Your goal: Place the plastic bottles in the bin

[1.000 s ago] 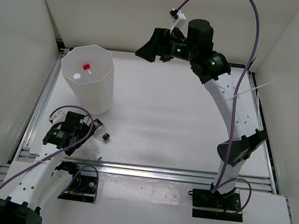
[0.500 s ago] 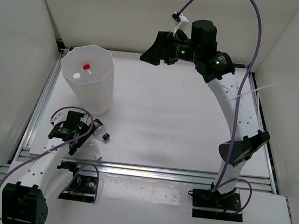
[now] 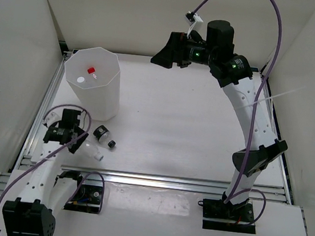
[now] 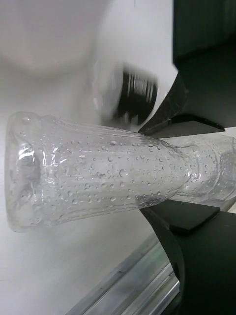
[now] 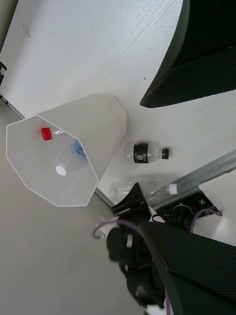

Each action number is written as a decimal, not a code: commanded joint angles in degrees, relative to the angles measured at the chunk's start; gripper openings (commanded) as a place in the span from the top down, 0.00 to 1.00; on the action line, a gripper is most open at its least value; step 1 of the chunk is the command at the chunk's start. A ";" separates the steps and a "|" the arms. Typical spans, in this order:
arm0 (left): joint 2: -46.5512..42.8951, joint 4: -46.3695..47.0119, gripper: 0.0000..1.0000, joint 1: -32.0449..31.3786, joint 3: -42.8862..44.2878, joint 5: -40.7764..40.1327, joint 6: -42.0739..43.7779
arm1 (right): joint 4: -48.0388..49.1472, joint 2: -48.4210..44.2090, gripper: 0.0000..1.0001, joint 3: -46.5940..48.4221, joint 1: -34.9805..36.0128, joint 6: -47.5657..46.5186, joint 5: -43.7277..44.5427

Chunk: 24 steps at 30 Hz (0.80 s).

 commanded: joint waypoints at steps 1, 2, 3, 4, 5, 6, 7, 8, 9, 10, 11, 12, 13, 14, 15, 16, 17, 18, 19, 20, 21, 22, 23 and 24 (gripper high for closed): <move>-3.21 -7.35 0.49 0.36 15.75 -7.63 0.33 | 1.07 -1.48 0.00 0.50 -0.10 -0.51 -1.68; -3.73 -8.41 0.49 0.36 23.10 -10.25 1.04 | 1.07 -1.48 0.00 0.50 -0.10 0.01 -2.21; -3.74 -9.21 0.49 0.36 26.65 -11.58 1.65 | 1.68 -1.48 0.00 0.50 -0.10 0.02 -2.21; -3.74 -9.21 0.49 0.36 29.82 -12.64 4.01 | 2.20 -0.87 0.00 0.50 -0.10 0.02 -2.21; -3.74 -7.99 0.49 0.36 32.99 -14.13 5.86 | 2.21 -0.86 0.00 0.50 -0.10 0.02 -2.82; -3.74 -6.16 0.51 0.36 37.80 -14.15 8.14 | 2.21 -0.34 0.00 0.50 -0.10 0.63 -2.83; -3.13 -3.96 0.51 0.36 39.94 -14.15 12.34 | 2.99 -0.34 0.00 1.02 -0.10 0.63 -3.44; -2.51 0.15 0.51 0.36 41.88 -14.15 14.30 | 3.61 -0.34 0.00 1.03 -0.10 1.42 -3.44; -0.42 2.11 0.51 0.36 45.46 -14.15 16.14 | 3.61 0.19 0.00 1.03 -0.10 1.42 -3.44; 1.17 3.69 0.51 0.36 47.24 -14.15 17.81 | 4.31 0.19 0.00 1.03 -0.10 1.42 -3.97; 3.01 5.10 0.51 0.36 49.00 -13.36 20.79 | 4.84 0.71 0.00 1.03 -0.10 2.03 -3.97; 7.12 6.85 0.51 0.36 52.58 -12.31 21.95 | 4.85 0.72 0.00 1.03 -0.10 2.04 -3.97; 9.34 7.74 0.49 0.36 54.27 -11.61 23.09 | 4.85 0.72 0.00 1.64 -0.10 2.04 -4.49; 11.62 8.36 0.49 0.36 56.03 -11.08 25.11 | 5.37 1.33 0.00 2.17 -0.10 2.56 -4.50; 15.91 8.97 0.47 0.36 59.53 -11.07 25.65 | 5.37 1.33 0.00 2.17 -0.10 2.57 -4.50; 17.95 8.98 0.47 -0.24 61.21 -12.20 25.65 | 5.37 1.33 0.00 2.17 -0.10 2.57 -4.50; 19.89 9.50 0.46 -0.86 62.80 -13.17 26.26 | 5.37 1.33 0.00 2.17 -0.62 2.57 -4.50; 21.73 10.03 0.46 -1.91 64.29 -14.66 26.27 | 5.37 1.33 0.00 2.17 -0.63 2.57 -4.50; 25.67 10.56 0.41 -1.92 67.09 -14.67 27.49 | 5.37 1.33 0.00 1.56 -0.63 2.57 -5.02; 27.62 10.56 0.38 -2.62 68.69 -14.67 28.98 | 5.89 0.72 0.00 1.56 -0.63 2.57 -5.03; 29.47 11.08 0.33 -3.41 69.92 -15.28 29.60 | 5.90 0.72 0.00 0.60 -0.63 2.57 -5.03; 32.01 11.09 0.30 -3.94 70.72 -16.16 30.13 | 5.90 0.02 0.00 -0.72 -0.63 2.57 -5.03; 32.99 11.09 0.27 -3.94 71.59 -16.17 30.14 | 5.90 -0.77 0.00 -1.34 -0.63 2.57 -5.03; 33.61 11.09 0.17 -4.46 71.60 -16.17 30.14 | 5.90 -1.56 0.00 -1.95 -1.15 2.57 -5.03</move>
